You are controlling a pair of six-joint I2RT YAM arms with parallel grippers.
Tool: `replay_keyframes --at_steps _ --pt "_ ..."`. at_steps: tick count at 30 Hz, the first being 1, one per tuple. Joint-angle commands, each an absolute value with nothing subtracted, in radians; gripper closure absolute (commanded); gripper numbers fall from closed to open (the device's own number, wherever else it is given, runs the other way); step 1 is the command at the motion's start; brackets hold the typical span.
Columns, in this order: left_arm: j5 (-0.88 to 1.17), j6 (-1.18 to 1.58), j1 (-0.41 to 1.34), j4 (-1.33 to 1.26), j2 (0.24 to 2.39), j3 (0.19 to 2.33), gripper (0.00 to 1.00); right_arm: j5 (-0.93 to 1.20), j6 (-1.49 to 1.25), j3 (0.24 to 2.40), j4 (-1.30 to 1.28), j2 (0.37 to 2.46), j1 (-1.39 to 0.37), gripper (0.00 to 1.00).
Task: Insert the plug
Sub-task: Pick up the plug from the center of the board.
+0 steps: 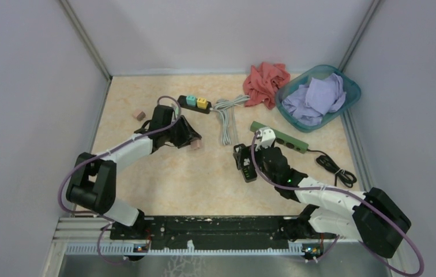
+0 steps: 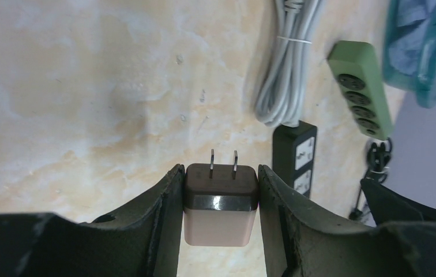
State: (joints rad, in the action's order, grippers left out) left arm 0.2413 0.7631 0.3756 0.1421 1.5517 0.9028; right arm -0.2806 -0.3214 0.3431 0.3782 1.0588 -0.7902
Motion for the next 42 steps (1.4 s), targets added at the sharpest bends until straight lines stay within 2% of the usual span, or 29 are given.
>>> replay_keyframes --at_steps 1,9,20,27,38,42 --pt "0.315 0.932 0.38 -0.016 1.465 0.833 0.74 -0.247 -0.309 0.426 0.509 1.085 -0.802 0.01" --pt "0.288 1.121 0.398 -0.13 1.355 0.747 0.76 -0.241 -0.335 0.518 0.604 1.185 -0.826 0.01" --pt "0.25 1.328 0.425 -0.253 1.271 0.691 0.81 -0.343 -0.318 0.549 0.883 1.316 -0.94 0.02" --pt "0.194 1.405 0.464 -0.273 1.232 0.678 0.82 -0.381 -0.281 0.58 1.031 1.407 -0.986 0.12" --pt "0.156 1.499 0.527 -0.328 1.237 0.669 0.84 -0.493 -0.217 0.601 1.18 1.492 -1.017 0.21" --pt "0.163 1.531 0.538 -0.352 1.249 0.663 0.84 -0.491 -0.196 0.6 1.205 1.515 -1.02 0.3"
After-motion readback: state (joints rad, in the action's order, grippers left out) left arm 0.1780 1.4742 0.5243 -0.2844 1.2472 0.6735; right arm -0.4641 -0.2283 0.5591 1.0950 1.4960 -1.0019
